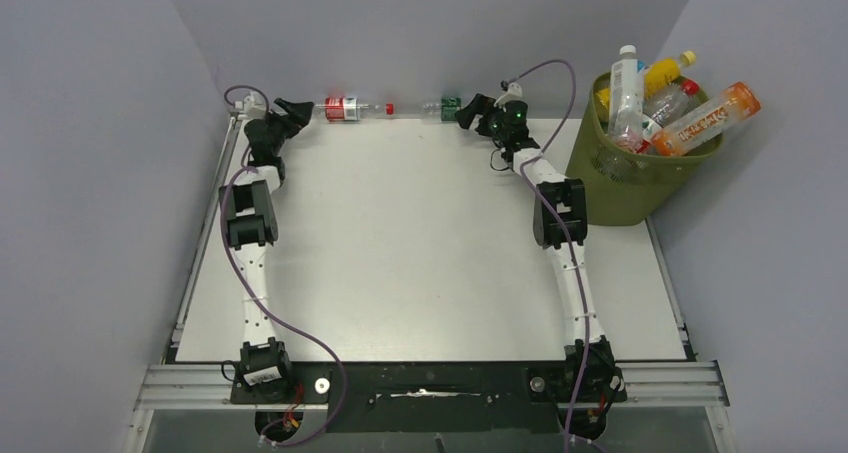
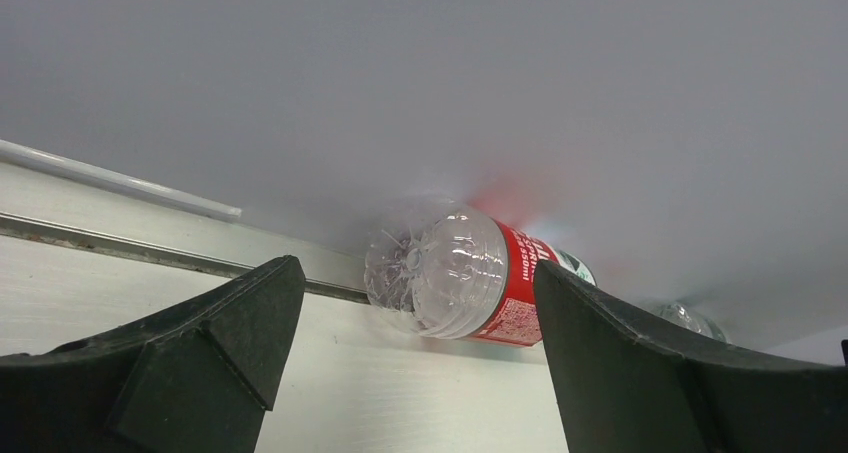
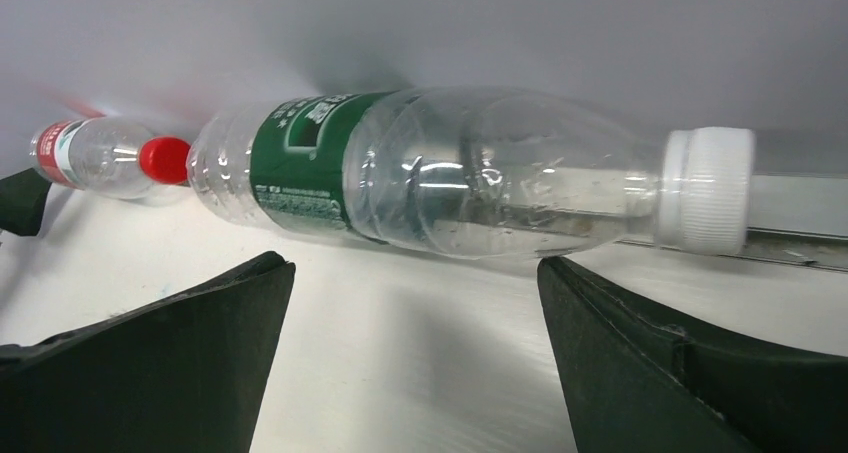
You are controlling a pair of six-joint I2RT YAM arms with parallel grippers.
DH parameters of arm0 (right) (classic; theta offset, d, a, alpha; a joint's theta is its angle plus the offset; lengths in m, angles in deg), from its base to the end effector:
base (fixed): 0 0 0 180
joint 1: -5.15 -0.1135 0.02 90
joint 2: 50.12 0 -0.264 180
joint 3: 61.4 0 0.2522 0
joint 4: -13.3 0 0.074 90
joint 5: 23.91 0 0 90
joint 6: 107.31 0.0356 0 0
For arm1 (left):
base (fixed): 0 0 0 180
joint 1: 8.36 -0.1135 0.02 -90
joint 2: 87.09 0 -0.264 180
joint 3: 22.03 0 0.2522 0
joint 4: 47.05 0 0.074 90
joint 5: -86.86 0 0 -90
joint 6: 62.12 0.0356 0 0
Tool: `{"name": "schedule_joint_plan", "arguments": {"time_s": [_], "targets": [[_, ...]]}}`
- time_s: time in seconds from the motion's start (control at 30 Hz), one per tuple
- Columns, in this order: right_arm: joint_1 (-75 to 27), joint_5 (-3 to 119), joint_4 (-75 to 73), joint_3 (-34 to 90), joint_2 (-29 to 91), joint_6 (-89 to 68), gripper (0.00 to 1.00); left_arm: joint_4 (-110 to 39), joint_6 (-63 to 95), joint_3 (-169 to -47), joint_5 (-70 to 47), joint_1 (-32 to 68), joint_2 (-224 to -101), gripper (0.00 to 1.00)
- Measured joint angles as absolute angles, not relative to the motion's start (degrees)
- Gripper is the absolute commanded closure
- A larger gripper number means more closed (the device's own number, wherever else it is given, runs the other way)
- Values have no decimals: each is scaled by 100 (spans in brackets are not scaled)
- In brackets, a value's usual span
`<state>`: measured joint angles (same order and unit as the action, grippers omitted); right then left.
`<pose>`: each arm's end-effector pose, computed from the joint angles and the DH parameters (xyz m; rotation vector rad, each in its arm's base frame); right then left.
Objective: Put the plastic bottles in the bin
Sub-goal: Adjust the plastic bottle at the center of the board.
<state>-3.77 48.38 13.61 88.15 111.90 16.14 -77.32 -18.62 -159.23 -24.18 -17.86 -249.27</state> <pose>0.6136 0.1073 0.1178 0.1639 1.8380 0.8002 0.6005 0.0875 0.0977 -0.4358 1.4726 -0.7888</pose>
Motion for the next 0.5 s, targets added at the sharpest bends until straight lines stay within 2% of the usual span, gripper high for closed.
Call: {"name": "schedule_joint_plan", "arguments": {"time_s": [0.5], "targets": [[-662, 4842, 1981, 7613, 10645, 1549, 2, -8062, -2162, -16327, -2416, -1766, -25314, 14]]}}
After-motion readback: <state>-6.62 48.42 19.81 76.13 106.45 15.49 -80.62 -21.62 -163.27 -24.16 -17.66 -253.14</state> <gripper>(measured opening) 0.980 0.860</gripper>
